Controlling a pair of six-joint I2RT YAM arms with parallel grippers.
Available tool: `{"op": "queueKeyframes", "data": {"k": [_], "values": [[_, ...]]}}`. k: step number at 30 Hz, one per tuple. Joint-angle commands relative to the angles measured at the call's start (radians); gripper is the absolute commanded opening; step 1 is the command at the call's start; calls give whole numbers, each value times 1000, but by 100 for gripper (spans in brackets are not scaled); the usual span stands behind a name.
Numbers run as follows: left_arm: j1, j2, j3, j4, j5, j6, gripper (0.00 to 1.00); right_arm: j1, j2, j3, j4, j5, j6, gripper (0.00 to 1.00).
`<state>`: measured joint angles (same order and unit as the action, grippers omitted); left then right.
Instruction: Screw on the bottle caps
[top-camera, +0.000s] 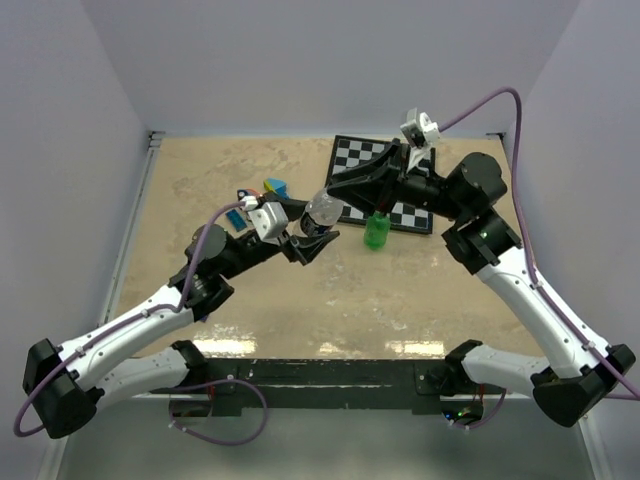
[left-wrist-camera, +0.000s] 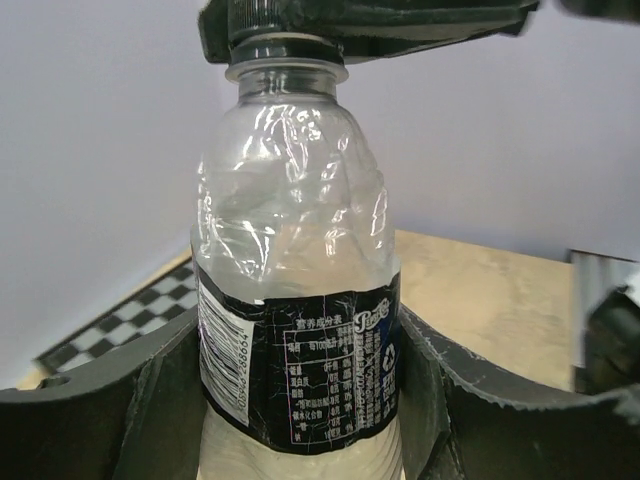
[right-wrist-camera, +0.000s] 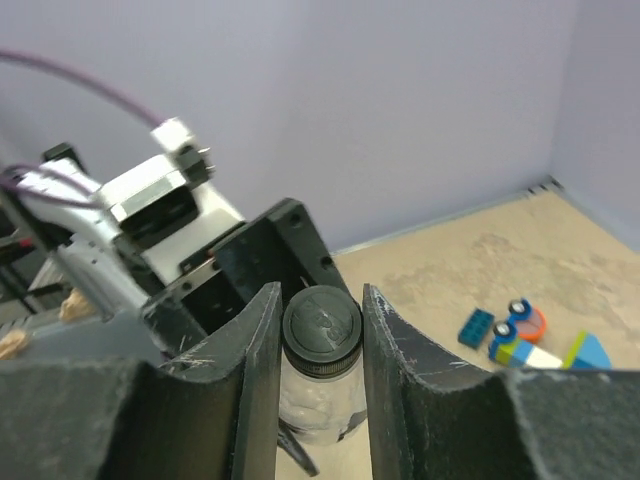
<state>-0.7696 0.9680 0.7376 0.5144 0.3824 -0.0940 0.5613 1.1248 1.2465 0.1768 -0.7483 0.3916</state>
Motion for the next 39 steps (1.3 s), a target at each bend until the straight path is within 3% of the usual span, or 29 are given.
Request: {"op": "queueKeyframes", "data": {"k": [1,6,9,12,18,22,24,25,29,31,33,39], "values": [[-100,3,107,-50,-467,281,0,23,15,99,-284,301,-48,0],[-210,81,154,70,-753,433,0,87,35,151,-431,617,42,0],[-304,165,166,238,-975,577,0,146,50,166,-473,789,81,0],[-373,260,175,433,-1092,744,0,201,85,200,-513,906,102,0],[-425,396,204,671,-1189,959,0,281,124,225,-545,1118,121,0],[-433,437,200,710,-1226,1019,0,282,101,199,-476,1094,119,0],[-433,425,172,672,-1228,992,0,282,81,197,-441,1037,106,0],[-431,410,160,635,-1223,955,0,281,72,199,-425,1026,90,5],[-390,305,118,348,-1145,685,0,256,30,209,-373,934,40,38],[-353,256,105,230,-1053,566,0,218,0,197,-330,855,17,55],[-306,218,108,117,-960,470,0,169,-31,174,-255,752,-3,66],[-120,132,115,-76,-560,222,0,48,-72,111,-97,437,-59,83]]}}
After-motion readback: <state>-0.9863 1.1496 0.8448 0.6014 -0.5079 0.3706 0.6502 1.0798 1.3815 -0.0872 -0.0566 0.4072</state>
